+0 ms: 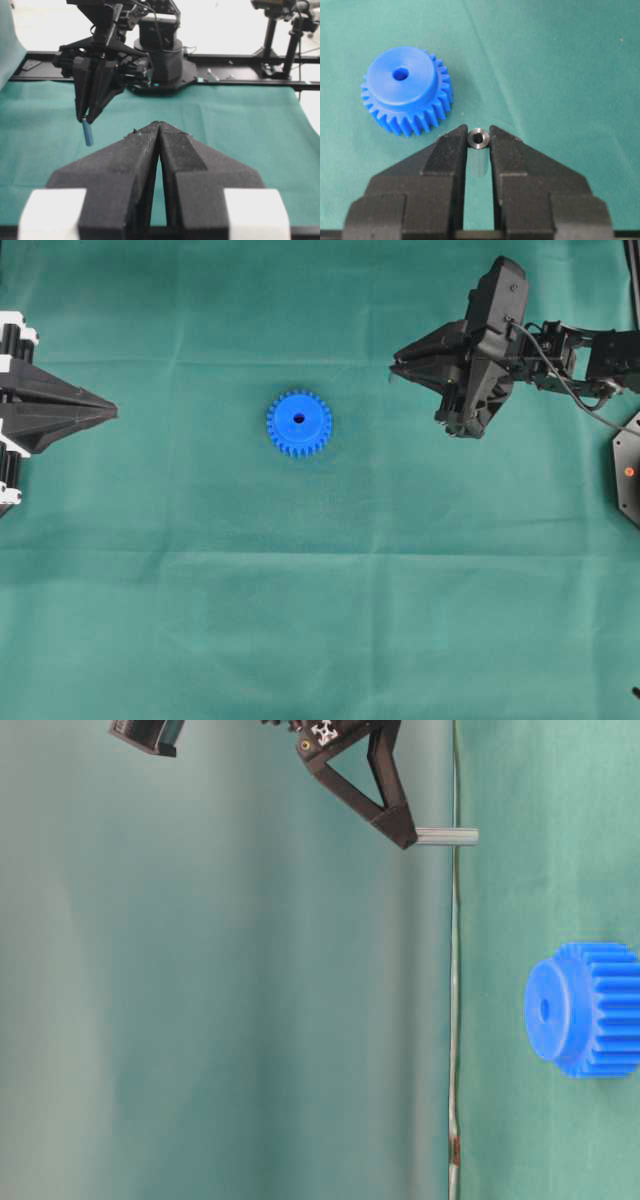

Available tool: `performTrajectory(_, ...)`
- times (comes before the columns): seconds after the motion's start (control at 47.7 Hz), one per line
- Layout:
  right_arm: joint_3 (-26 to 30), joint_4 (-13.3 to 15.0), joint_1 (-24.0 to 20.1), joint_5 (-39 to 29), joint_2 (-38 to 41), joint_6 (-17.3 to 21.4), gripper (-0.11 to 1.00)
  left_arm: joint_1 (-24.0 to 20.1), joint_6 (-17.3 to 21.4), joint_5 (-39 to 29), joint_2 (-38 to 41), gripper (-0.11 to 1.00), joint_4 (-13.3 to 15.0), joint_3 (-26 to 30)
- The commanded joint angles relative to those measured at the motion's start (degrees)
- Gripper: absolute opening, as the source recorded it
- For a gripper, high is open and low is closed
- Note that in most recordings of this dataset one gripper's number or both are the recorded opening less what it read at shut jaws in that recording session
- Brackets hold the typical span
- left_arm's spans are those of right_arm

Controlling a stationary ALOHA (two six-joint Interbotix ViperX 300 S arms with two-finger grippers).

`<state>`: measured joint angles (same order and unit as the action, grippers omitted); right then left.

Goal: Insert the shaft placed at a random location into the center hole of the medium gear at another random location.
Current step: 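Lift the shaft upright with the right gripper, then carry the shaft left over the blue gear's center hole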

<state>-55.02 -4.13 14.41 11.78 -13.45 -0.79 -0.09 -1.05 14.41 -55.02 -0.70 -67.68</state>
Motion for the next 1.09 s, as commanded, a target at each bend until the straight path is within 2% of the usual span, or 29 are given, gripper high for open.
performTrajectory(0.0, 1.58, 0.00, -0.79, 0.70, -0.35, 0.00, 0.13, -0.18, -0.09, 0.35, 0.44, 0.00, -0.18, 1.32)
performTrajectory(0.273, 5.10, 0.00, -2.90, 2.72, 3.08, 0.18, 0.13, -0.18, -0.18, -0.09, 0.44, 0.00, -0.18, 1.41)
performTrajectory(0.734, 18.19, 0.00, -7.12, 2.90, 13.89, -0.09, 0.13, -0.09, -0.18, -0.09, 0.53, 0.00, -0.09, 1.41)
performTrajectory(1.07, 19.07, 0.00, -7.21, 3.16, 14.85, -0.18, 0.13, -0.18, -0.18, -0.53, 0.44, 0.00, -0.18, 1.41)
